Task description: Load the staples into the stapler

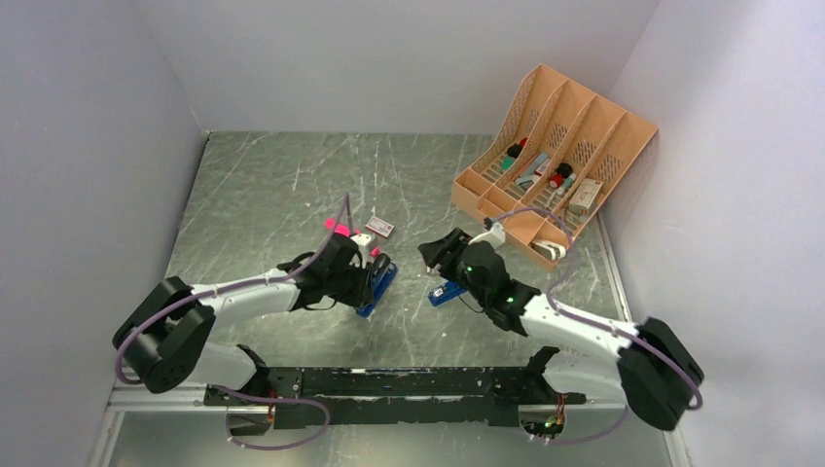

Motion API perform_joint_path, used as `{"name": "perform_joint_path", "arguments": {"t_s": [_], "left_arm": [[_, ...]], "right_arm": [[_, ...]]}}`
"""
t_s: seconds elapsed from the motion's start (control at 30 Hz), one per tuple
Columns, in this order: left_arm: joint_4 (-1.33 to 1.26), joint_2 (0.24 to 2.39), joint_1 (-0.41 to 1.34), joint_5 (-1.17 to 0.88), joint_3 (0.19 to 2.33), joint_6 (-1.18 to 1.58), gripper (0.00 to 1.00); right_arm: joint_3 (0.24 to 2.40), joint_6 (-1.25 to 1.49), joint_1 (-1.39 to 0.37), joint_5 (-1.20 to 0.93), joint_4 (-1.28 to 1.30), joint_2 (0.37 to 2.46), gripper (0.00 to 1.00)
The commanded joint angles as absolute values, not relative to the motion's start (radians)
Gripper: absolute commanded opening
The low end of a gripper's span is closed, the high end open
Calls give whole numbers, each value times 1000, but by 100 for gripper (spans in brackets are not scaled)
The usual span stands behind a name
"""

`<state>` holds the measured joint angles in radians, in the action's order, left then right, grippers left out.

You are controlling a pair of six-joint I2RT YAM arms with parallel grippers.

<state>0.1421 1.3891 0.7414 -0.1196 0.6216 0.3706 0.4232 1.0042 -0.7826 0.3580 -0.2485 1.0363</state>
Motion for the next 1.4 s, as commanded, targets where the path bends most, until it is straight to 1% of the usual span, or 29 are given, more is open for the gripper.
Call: {"name": "perform_joint_path", "arguments": {"t_s": [0.0, 0.13, 0.33, 0.57, 0.93, 0.97, 1.03, 1.13, 1.2, 1.23, 1.33, 1.37], "left_arm": [[-32, 1330, 749, -132, 520, 575, 7], [-104, 1291, 754, -131, 463, 623, 7], [-115, 1307, 760, -119, 462, 615, 7], [-119, 1313, 761, -109, 469, 609, 7], [-104, 1352, 767, -122, 498, 568, 7], [-98, 1355, 766, -117, 503, 562, 7], [-83, 1360, 768, -106, 515, 555, 7], [-49, 1361, 768, -72, 534, 550, 7], [-14, 1362, 768, -35, 554, 543, 7], [1, 1361, 768, -18, 563, 539, 7], [32, 1359, 768, 5, 588, 521, 7], [41, 1361, 768, 11, 595, 511, 7]], "right_arm": [[497, 1106, -815, 202, -422, 1211, 61], [565, 1159, -861, 163, -471, 1370, 60], [642, 1223, -910, 146, -463, 1527, 58], [645, 1301, -918, 166, -417, 1607, 58], [668, 1296, -916, 133, -478, 1756, 57], [668, 1297, -916, 131, -479, 1763, 54], [662, 1301, -916, 138, -481, 1769, 43], [651, 1293, -916, 168, -463, 1752, 18], [633, 1290, -916, 186, -473, 1730, 4], [620, 1285, -916, 197, -480, 1717, 0], [604, 1269, -911, 200, -500, 1689, 0], [600, 1259, -910, 194, -511, 1681, 3]]}}
